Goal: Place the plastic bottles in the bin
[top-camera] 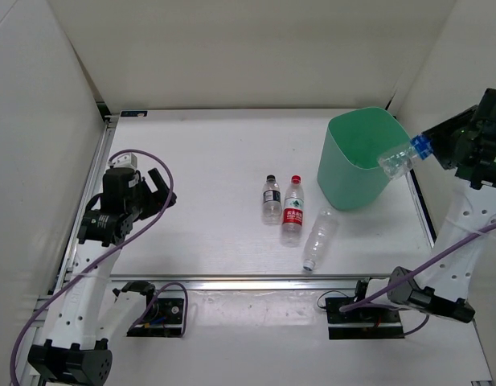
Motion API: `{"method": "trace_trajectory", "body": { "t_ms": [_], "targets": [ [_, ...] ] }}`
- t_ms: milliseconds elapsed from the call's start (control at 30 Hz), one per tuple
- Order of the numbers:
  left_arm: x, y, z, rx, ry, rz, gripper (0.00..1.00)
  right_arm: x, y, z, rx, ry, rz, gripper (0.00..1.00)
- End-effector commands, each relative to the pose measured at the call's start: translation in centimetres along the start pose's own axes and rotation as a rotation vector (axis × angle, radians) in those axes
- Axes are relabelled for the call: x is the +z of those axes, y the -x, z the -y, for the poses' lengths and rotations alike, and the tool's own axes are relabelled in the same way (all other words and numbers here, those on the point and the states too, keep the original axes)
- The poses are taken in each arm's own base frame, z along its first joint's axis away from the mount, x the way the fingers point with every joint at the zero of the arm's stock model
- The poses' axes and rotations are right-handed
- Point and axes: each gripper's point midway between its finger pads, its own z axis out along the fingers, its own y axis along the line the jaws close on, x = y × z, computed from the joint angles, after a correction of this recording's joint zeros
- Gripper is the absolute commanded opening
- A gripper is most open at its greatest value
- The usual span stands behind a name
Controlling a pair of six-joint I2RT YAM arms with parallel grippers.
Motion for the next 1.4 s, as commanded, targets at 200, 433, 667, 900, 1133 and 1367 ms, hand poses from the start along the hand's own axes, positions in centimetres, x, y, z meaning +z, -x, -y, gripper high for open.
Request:
{"method": "trace_trajectory", "body": {
  "t_ms": [200, 433, 667, 900, 1133, 1367],
  "targets": [
    [0.5, 1.6, 2.3, 0.022, -0.091, 0.017, 1.00, 8.4, 1.3, -7.5, -0.043, 0.120, -0.035, 0.29],
    [4.0, 3.6, 5.3, 0.009, -0.173, 0.002, 1.00, 11.4, -1.3, -10.8, -0.242, 0.124, -0.005, 0.53],
    [11.6, 3.4, 9.1, 0.003, -0.163, -0.112, 1.00, 9.0, -4.5, -10.7, -0.253, 0.146, -0.073, 1.00],
    [18.3, 4.2, 19.7, 0.121, -0.363, -0.227, 0.99, 6.3, -5.5, -11.8, -0.302, 0.234, -0.087, 1.00],
    [21.9, -0.2, 28.1, 0.197, -0.557, -0.376, 0.99, 4.9, -5.9, -12.1, -0.329, 0.271, -0.089, 1.00],
    [23.6, -6.1, 28.4, 0.225, -0.556, -0.544, 1.00, 5.2, -6.3, -11.0, -0.341, 0.241, -0.108, 1.00]
  ]
}}
